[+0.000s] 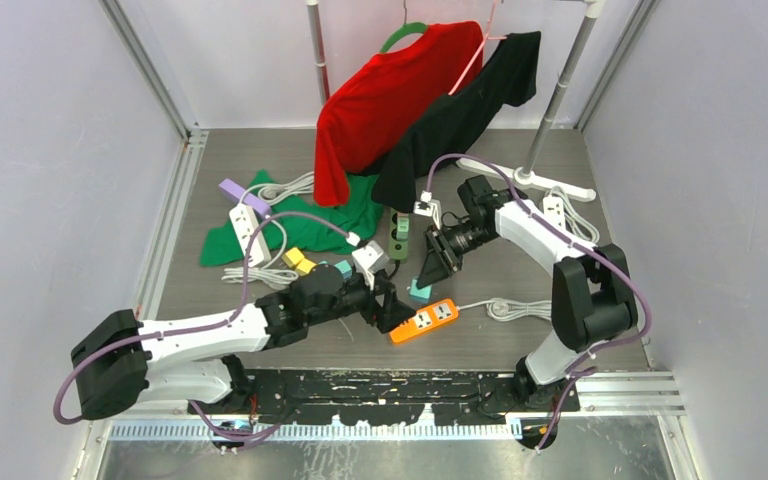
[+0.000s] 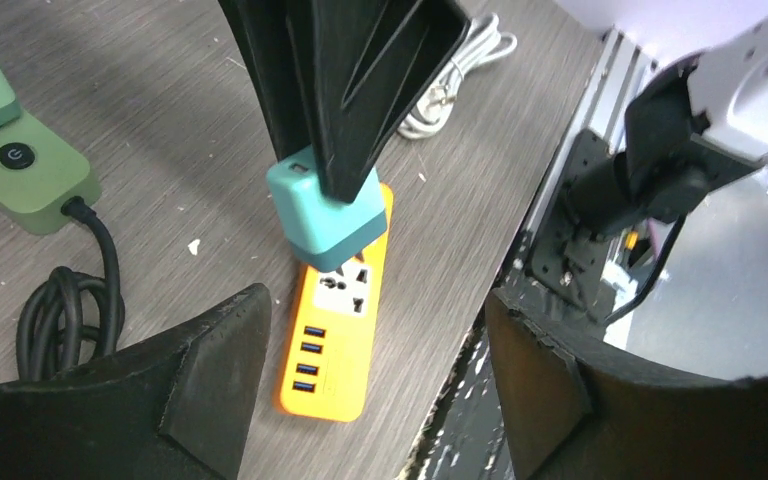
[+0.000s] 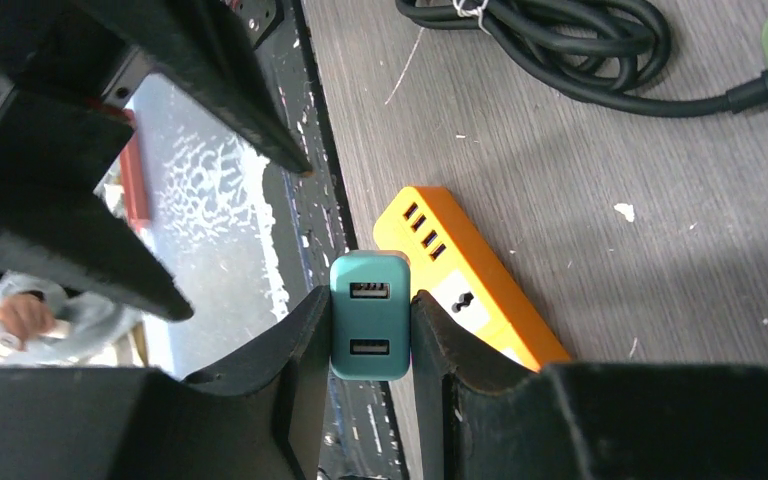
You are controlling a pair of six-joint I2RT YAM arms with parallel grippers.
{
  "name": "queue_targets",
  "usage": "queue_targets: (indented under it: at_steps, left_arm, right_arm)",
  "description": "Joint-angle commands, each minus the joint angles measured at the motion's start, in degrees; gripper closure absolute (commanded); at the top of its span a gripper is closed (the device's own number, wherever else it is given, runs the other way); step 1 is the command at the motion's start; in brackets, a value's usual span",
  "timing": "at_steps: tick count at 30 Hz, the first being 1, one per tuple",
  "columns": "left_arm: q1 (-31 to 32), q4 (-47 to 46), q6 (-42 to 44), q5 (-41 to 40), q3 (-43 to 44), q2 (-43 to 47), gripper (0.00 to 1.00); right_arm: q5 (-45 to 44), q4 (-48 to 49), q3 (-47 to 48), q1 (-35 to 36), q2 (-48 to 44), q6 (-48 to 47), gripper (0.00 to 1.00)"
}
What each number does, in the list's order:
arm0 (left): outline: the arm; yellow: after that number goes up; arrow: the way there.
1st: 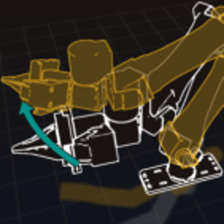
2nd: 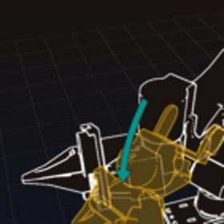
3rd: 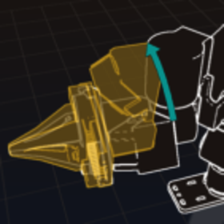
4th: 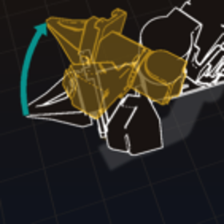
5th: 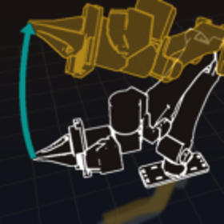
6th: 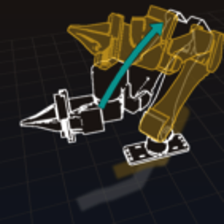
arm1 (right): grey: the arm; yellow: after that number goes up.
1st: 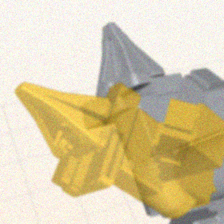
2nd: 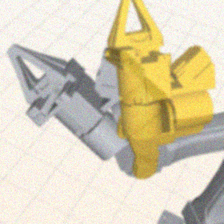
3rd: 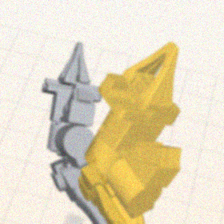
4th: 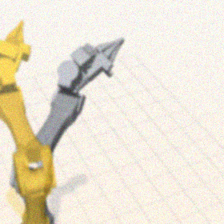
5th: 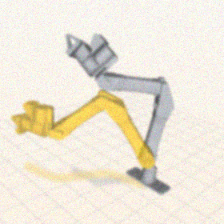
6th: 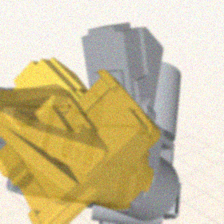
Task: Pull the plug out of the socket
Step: Remove the plug from the socket, then place the plug at the center of the board.
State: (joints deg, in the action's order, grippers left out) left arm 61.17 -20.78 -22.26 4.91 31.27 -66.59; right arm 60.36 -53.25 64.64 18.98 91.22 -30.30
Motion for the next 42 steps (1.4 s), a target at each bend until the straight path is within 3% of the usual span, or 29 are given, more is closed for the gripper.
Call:
queue_targets:
  at_steps: [1, 6, 13, 18, 25, 26, 28, 29, 42]
  left_arm:
    - [-0.3, 6.6, -7.3, -3.4, 5.3, 0.3, 0.22]
    - [1.1, 14.0, -10.1, -7.5, 11.9, -3.5, 0.20]
    - [8.5, 31.1, -10.2, -27.8, 25.1, -14.5, 0.20]
    - [9.8, 37.4, -11.3, -35.2, 31.7, -21.3, 0.20]
    - [9.9, 35.6, -11.9, -38.6, 32.8, -23.6, 0.23]
    - [9.9, 35.3, -12.2, -39.0, 32.7, -23.7, 0.25]
    - [9.9, 34.6, -12.5, -39.5, 32.6, -23.9, 0.38]
    - [9.9, 34.5, -13.0, -39.7, 32.7, -24.0, 0.40]
    - [10.0, 31.9, -12.5, -39.4, 33.7, -25.9, 0.35]
  right_arm:
    - [1.1, 1.8, 3.2, -0.7, 2.6, 9.4, 0.99]
    - [0.4, 0.2, 4.8, -1.0, 5.1, 10.7, 0.98]
    - [0.4, 0.3, 4.7, -1.1, 5.4, 10.9, 0.97]
    - [0.1, 0.3, 4.7, -1.1, 5.5, 11.0, 0.97]
    - [0.0, 0.3, 4.7, -1.1, 5.5, 10.9, 0.97]
    - [0.0, 0.2, 4.7, -1.1, 5.6, 10.9, 0.97]
    - [0.0, 0.0, 4.7, -1.1, 5.6, 10.9, 0.97]
    - [0.0, -0.1, 4.6, -1.1, 5.6, 10.9, 0.97]
    - [0.4, -0.4, 4.5, -1.0, 5.5, 10.8, 0.95]
